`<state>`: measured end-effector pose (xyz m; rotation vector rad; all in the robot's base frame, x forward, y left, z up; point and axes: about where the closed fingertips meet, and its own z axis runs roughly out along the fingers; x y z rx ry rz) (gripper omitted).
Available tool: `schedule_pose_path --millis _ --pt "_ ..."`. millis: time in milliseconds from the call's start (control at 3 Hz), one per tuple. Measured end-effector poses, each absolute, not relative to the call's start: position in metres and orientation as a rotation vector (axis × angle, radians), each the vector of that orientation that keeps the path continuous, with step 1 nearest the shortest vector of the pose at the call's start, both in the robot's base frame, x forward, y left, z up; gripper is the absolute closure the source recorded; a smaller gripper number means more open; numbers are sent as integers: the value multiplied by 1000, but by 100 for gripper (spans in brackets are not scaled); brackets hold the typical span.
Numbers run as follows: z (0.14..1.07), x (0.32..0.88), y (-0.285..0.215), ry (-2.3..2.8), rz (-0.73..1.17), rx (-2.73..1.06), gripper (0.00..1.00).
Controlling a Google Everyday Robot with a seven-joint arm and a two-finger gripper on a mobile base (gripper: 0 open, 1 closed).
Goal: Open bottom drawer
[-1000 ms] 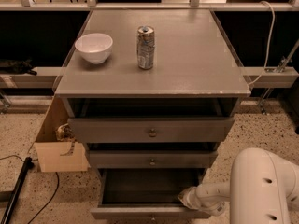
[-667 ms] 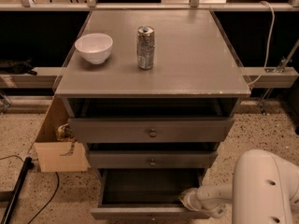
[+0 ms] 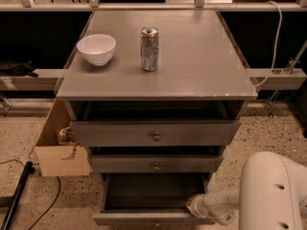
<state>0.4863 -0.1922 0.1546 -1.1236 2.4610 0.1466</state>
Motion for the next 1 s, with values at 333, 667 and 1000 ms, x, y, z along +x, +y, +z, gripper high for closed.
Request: schedule_pose_path --millis 333,667,1000 --pt "156 485 -193 2466 147 -1122 100" --pt "156 485 -193 2466 147 -1122 82" --pt "156 485 -193 2466 147 -1122 51"
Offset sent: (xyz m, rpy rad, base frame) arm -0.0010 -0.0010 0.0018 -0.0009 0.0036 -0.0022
